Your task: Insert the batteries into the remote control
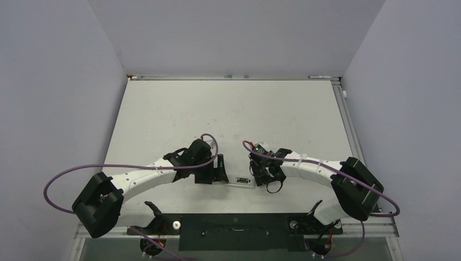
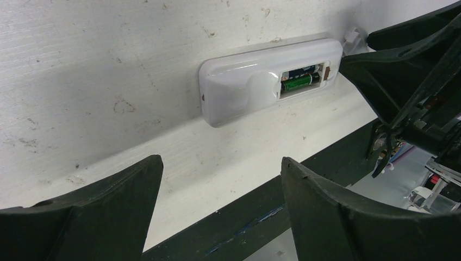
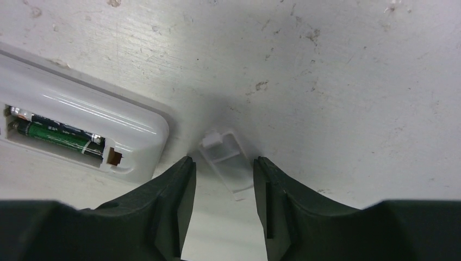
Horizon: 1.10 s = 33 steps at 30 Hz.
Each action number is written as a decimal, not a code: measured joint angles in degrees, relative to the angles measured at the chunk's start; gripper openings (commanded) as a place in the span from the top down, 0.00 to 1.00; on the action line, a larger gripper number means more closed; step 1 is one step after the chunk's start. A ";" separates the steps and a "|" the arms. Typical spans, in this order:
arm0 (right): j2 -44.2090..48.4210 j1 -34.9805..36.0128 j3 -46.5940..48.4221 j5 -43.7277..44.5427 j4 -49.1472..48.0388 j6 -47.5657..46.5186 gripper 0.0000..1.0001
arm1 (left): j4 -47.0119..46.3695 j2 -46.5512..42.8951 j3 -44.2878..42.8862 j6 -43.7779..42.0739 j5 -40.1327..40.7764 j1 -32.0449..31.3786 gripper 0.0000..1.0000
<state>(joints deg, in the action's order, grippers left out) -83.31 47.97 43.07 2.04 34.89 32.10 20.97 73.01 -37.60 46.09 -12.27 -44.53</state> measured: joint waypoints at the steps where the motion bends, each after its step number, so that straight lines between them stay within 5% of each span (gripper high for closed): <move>1: -0.04 0.00 0.00 0.02 -0.07 -0.04 0.64 | 0.00 0.13 -0.02 0.00 -0.02 0.00 0.23; 8: -0.22 0.02 0.00 -0.02 -0.59 0.39 0.91 | -0.04 0.57 0.00 -0.02 -0.13 0.00 0.23; 33: 10.93 0.83 -1.20 2.29 1.46 8.44 0.91 | -1.11 0.59 0.00 1.09 -3.61 0.00 0.23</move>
<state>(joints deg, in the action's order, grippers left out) -72.38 48.80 41.87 4.34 36.36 40.53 19.86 73.60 -37.60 47.18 -15.88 -44.53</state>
